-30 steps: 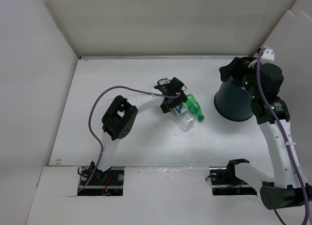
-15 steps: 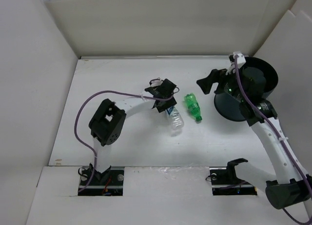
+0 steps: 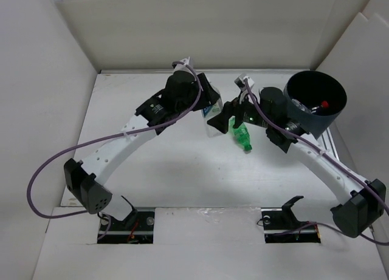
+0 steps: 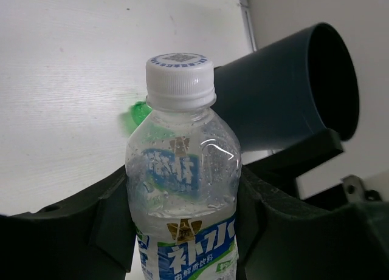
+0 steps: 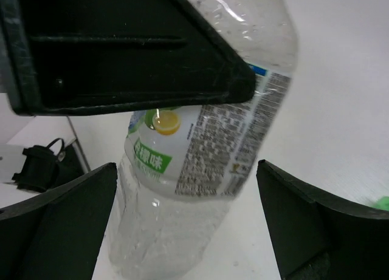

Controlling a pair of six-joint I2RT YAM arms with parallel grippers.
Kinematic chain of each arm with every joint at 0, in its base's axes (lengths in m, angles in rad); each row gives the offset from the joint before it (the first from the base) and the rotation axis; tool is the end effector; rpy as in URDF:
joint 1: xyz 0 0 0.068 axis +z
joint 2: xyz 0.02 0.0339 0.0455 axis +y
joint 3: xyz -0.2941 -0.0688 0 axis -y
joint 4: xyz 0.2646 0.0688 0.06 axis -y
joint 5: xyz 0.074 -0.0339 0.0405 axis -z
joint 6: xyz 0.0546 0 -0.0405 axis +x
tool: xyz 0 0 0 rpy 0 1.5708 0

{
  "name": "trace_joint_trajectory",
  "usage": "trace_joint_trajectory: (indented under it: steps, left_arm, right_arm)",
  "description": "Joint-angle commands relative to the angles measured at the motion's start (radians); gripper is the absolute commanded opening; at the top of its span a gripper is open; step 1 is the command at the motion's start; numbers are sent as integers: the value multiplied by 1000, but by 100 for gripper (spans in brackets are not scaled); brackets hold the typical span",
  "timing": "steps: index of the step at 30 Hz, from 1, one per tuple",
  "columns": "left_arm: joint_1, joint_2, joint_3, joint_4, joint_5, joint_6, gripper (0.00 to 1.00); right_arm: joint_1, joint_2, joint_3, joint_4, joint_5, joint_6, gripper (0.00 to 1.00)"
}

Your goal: Put the plastic bottles in the bin

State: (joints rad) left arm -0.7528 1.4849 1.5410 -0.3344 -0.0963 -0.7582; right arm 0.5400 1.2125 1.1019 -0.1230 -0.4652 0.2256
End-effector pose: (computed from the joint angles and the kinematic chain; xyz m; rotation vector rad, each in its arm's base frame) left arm 0.2802 -0.2553 0.4460 -0.0765 1.9590 -0.9445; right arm 0.2498 0.1783 0.3909 -0.6326 1.7759 0.9540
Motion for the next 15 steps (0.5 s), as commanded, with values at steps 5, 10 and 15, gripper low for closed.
trace_joint_trajectory:
  steps: [5,10,15]
  left_arm:
    - [-2,-162,-51,158,153,36,0]
    - [-2,-198,-62,196,173,26,20]
    - [-2,-245,-85,238,112,26,100]
  right_arm:
    - [87,81,82,103,66,32,99]
    - [97,105,82,174,31,87,22]
    - [55,88,91,175,48,109,0]
